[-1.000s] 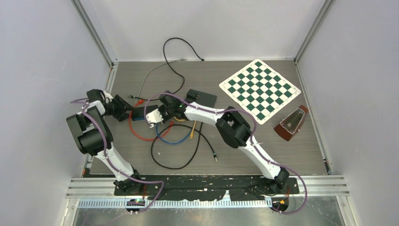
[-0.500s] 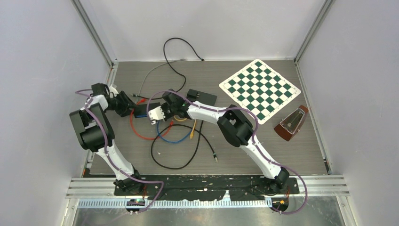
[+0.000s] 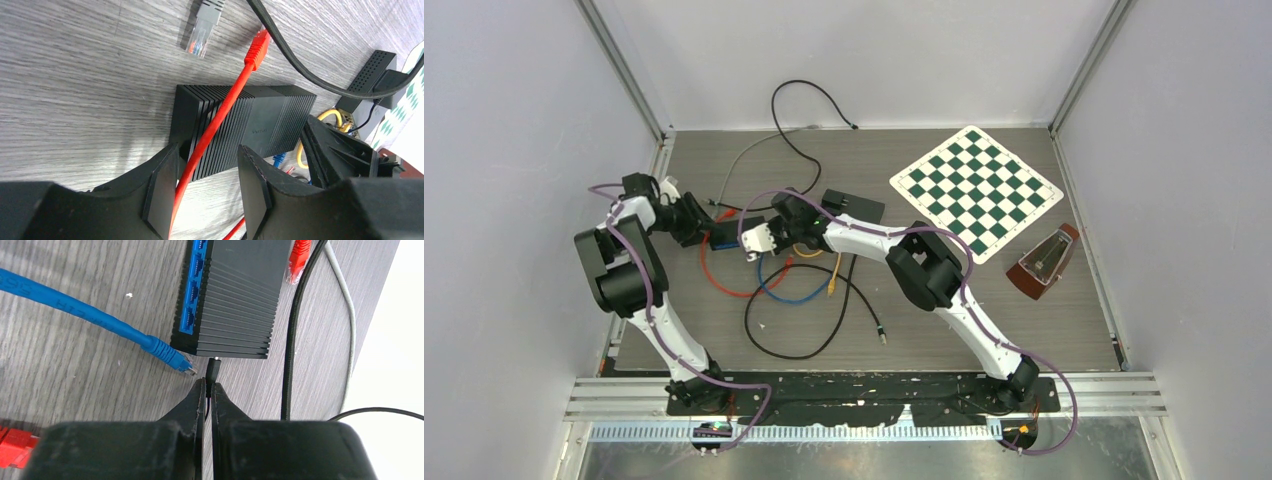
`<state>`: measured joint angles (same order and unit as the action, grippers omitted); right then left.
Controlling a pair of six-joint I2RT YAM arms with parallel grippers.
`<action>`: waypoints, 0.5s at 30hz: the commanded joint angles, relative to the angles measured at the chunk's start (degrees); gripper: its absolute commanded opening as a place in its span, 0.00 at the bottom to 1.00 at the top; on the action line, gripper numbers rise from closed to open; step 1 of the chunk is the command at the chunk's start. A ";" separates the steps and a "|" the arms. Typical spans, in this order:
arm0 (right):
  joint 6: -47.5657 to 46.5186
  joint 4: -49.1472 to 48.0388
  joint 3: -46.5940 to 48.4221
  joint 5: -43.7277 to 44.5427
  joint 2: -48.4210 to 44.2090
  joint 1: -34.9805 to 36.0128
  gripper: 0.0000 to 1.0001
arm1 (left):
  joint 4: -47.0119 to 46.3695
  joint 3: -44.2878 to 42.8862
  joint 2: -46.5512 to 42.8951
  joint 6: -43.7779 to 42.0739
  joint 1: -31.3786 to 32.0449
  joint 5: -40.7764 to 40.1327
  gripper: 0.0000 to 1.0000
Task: Insert the plug into the switch port
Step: Insert the power into the switch port.
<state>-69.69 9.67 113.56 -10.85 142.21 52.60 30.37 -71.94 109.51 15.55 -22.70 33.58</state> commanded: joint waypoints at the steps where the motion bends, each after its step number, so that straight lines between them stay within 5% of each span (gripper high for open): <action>1: -0.03 -9.23 0.78 -8.60 -4.24 2.93 0.05 | 3.50 -2.06 0.18 -0.34 3.66 8.74 0.47; 15: 1.57 -14.92 2.80 -10.59 -2.85 3.70 0.05 | 3.32 -1.44 0.40 1.41 5.13 13.32 0.46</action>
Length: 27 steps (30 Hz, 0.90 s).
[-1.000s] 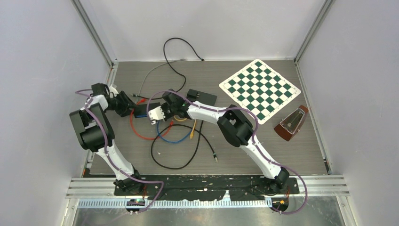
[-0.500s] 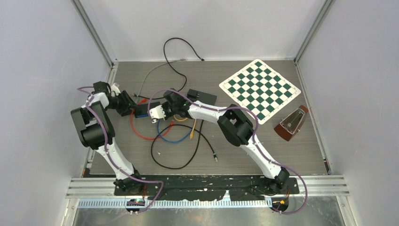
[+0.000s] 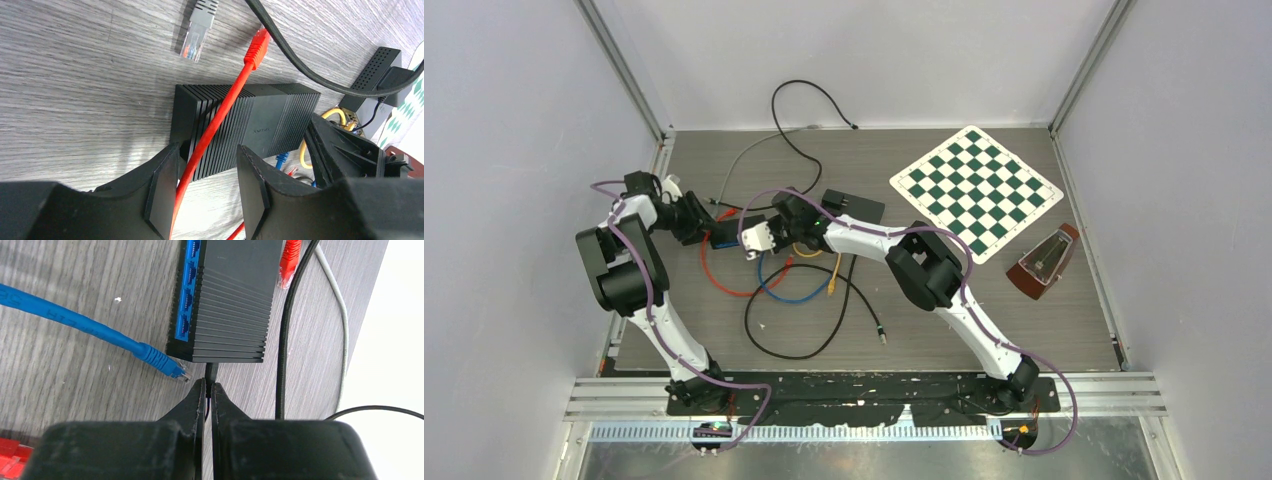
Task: Insert the plug into the switch port
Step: Insert the power into the switch port.
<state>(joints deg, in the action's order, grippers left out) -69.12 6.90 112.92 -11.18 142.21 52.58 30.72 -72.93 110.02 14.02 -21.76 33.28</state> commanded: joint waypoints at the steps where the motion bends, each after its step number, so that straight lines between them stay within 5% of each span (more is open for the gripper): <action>1: 1.18 -11.79 3.88 -10.97 -2.66 3.70 0.05 | 2.87 -0.34 -0.33 3.13 4.41 13.58 0.46; 10: 1.46 -15.38 -0.26 -8.78 -3.08 2.86 0.07 | -1.70 1.87 -5.73 8.61 1.68 4.24 0.49; 18: 8.78 -19.92 -8.99 -6.94 -10.26 -1.93 0.57 | -1.90 2.23 -9.95 11.41 -2.30 -9.29 0.56; 27: 27.20 -30.44 -23.10 0.64 -21.90 -4.39 0.71 | -0.26 2.29 -17.39 11.50 -2.13 -12.20 0.56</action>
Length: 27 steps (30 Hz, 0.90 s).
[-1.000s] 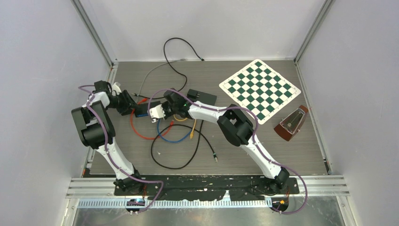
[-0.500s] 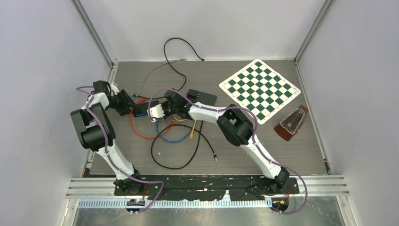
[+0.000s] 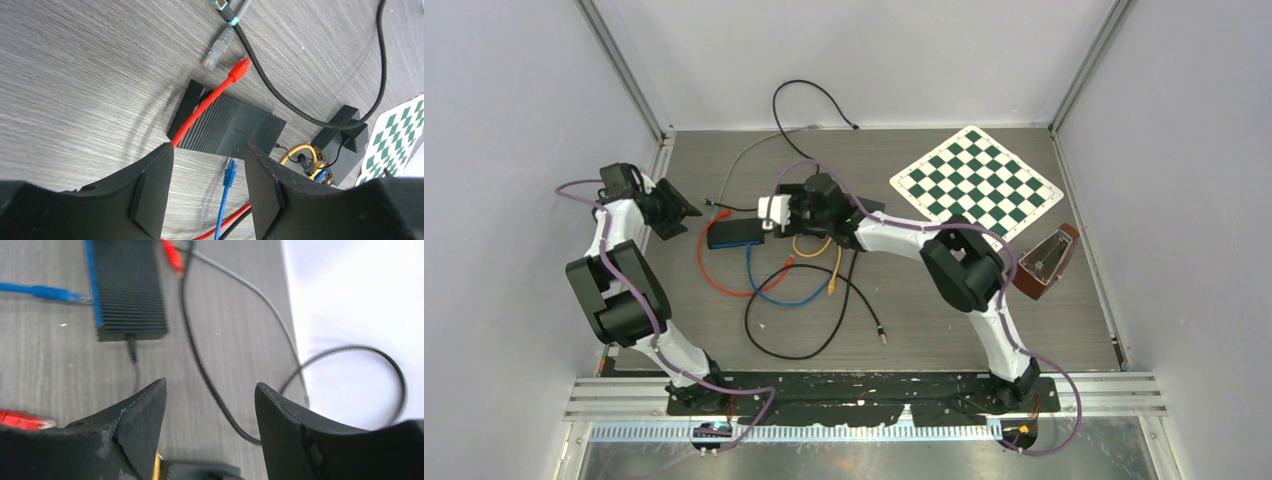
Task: Insert the plug into the switch port
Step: Insert the power into the switch port.
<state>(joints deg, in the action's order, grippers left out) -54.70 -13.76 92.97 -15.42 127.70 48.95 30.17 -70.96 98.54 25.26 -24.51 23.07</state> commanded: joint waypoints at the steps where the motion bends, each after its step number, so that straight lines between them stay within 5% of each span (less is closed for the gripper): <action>1: 14.97 -10.05 -4.81 7.82 -9.07 -0.80 0.71 | 0.23 1.24 -7.05 -0.06 1.29 -2.24 0.56; 8: 40.57 -11.61 -18.52 17.27 -20.59 -0.70 0.66 | 0.44 8.02 -10.87 -2.56 5.95 -8.67 0.57; 14: 46.68 -13.23 -30.18 19.38 -30.50 -0.61 0.63 | 0.47 8.64 -8.96 -4.62 5.88 -12.68 0.55; 22: 49.42 -8.62 -28.58 20.11 -33.34 -0.61 0.62 | 1.84 8.50 -5.83 -6.18 5.62 -13.64 0.50; 24: 50.18 -8.50 -28.52 19.80 -33.90 -0.59 0.62 | 2.13 8.54 -5.70 -6.18 5.54 -13.71 0.45; 27: 50.80 -8.21 -28.44 19.72 -35.03 -0.61 0.62 | 2.24 8.76 -6.95 -5.95 5.44 -13.39 0.19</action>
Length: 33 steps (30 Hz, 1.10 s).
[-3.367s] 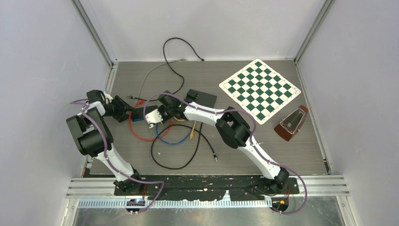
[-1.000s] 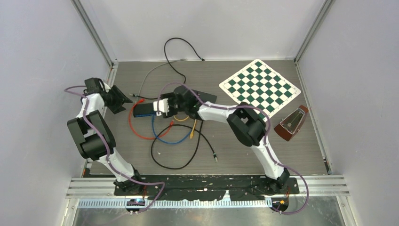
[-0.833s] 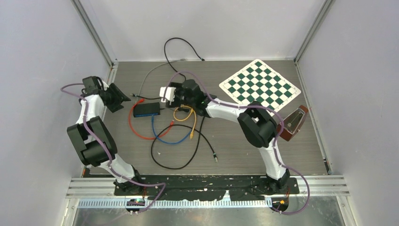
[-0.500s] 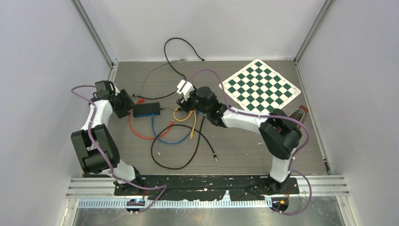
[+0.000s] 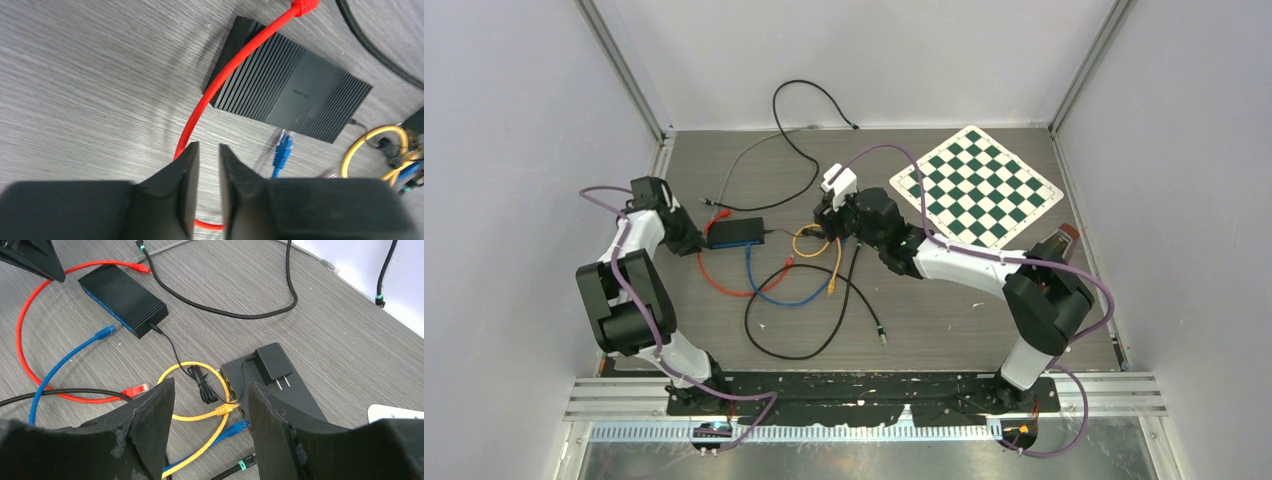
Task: Insert the plug into the switch port
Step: Insert the power into the switch port, then pick up the connector from the center of the board.
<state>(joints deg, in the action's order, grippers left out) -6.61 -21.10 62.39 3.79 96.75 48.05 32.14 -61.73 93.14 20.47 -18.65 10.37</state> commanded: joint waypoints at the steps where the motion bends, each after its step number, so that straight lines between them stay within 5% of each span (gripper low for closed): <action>1: 3.11 -0.56 2.26 0.51 -4.32 0.29 0.62 | 0.27 -0.42 -2.39 -1.20 -0.37 -0.53 0.11; 3: 4.47 1.19 3.11 0.54 -5.01 0.29 0.62 | 0.53 -0.31 -4.90 -1.40 -0.42 -0.27 0.00; 16: 15.94 8.51 7.55 -1.69 -9.01 0.29 0.62 | -4.57 6.50 -22.06 2.44 -0.43 -4.58 0.00; 19: 17.37 8.66 7.63 -2.58 -9.35 0.33 0.62 | -6.35 7.58 -17.32 3.57 -2.35 -1.56 0.21; 24: 18.01 8.21 6.38 -2.58 -10.69 0.37 0.62 | -8.38 6.68 -7.86 4.23 -3.71 4.35 0.38; 33: 16.75 7.91 5.63 -2.55 -11.93 0.40 0.62 | -7.33 5.80 -2.99 3.02 -3.93 3.98 0.40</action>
<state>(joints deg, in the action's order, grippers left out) 10.07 -11.44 67.59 1.50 87.99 48.05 26.37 -54.83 89.06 23.99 -22.24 13.28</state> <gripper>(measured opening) 0.620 0.412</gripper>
